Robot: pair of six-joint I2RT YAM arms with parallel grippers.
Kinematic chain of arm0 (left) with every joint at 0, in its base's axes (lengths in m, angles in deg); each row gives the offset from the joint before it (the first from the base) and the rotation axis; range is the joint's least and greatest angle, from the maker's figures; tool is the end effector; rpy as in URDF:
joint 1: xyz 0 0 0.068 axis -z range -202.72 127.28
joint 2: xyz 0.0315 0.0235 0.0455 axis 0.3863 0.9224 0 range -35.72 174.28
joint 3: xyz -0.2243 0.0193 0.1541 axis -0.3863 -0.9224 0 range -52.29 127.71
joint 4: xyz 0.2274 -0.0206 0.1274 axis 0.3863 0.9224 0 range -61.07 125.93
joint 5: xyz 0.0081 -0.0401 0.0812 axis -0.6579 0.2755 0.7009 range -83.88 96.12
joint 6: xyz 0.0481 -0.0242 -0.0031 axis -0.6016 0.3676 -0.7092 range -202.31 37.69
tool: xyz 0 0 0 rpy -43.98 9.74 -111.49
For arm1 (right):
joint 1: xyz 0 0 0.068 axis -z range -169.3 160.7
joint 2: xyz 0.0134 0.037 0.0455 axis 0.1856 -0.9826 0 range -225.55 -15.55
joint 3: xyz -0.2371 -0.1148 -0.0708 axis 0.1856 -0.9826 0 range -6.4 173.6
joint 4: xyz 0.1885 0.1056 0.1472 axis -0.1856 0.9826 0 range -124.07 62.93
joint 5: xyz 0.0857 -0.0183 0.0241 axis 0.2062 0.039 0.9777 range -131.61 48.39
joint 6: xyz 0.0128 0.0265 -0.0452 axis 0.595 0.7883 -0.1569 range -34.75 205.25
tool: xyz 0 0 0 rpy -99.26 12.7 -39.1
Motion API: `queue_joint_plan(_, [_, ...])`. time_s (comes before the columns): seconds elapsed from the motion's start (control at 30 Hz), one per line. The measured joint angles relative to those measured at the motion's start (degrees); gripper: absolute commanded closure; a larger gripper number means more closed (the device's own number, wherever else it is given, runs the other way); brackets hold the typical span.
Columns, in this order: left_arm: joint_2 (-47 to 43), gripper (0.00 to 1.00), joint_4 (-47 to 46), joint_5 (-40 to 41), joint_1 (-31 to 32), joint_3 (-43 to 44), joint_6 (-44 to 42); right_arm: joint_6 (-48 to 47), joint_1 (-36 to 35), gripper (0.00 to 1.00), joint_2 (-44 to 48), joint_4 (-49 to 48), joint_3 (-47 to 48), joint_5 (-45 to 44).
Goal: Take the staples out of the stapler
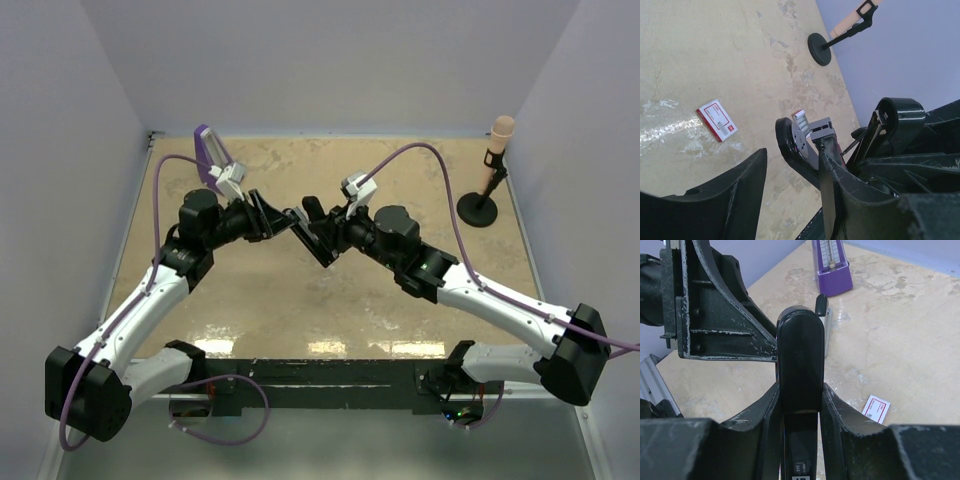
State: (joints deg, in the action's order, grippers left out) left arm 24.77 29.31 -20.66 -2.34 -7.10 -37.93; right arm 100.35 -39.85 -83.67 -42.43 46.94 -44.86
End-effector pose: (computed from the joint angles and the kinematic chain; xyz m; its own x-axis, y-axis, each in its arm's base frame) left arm 0.2231 -0.1000 0.3079 -0.6831 -0.4123 -0.6028 0.3357 0.5558 -0.7605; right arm 0.1812 0.2169 0.3417 -0.2601 0.0933 -0.9611 -0.6914 0.6769 0.2528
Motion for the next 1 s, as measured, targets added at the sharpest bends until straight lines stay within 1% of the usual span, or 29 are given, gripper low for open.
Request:
queue_joint_plan(0.27, [0.6, 0.49, -0.3, 0.2, 0.0, -0.1, 0.1, 0.3, -0.4, 1.00, -1.8, -1.1, -0.4, 0.2])
queue_joint_plan(0.4, [1.4, 0.40, -0.7, 0.0, -0.1, -0.1, 0.1, 0.3, -0.5, 1.00, -2.6, -2.0, -1.0, -0.1])
queue_joint_plan(0.43, [1.5, 0.40, -0.7, 0.0, -0.1, -0.1, 0.1, 0.3, -0.6, 1.00, -2.8, -2.0, -1.1, -0.1])
queue_joint_plan(0.5, [1.5, 0.45, -0.8, 0.0, -0.1, -0.1, 0.0, 0.3, -0.8, 1.00, -3.0, -2.2, -1.3, -0.2])
queue_joint_plan(0.57, [1.4, 0.47, -0.8, 0.0, -0.1, -0.1, 0.1, 0.3, -0.9, 1.00, -3.0, -2.4, -1.3, -0.3])
queue_joint_plan(0.6, [1.3, 0.51, -0.9, 0.0, -0.1, -0.1, 0.0, 0.3, -0.9, 1.00, -3.0, -2.5, -1.3, -0.3])
queue_joint_plan(0.7, [1.3, 0.57, -1.0, 0.0, -0.1, -0.1, 0.0, 0.3, -0.9, 1.00, -3.0, -2.8, -1.4, -0.6])
queue_joint_plan(1.0, [1.3, 0.58, -0.3, 1.9, -0.1, -0.1, -0.4, 0.2, -1.2, 1.00, -2.6, -3.1, -2.1, -1.4])
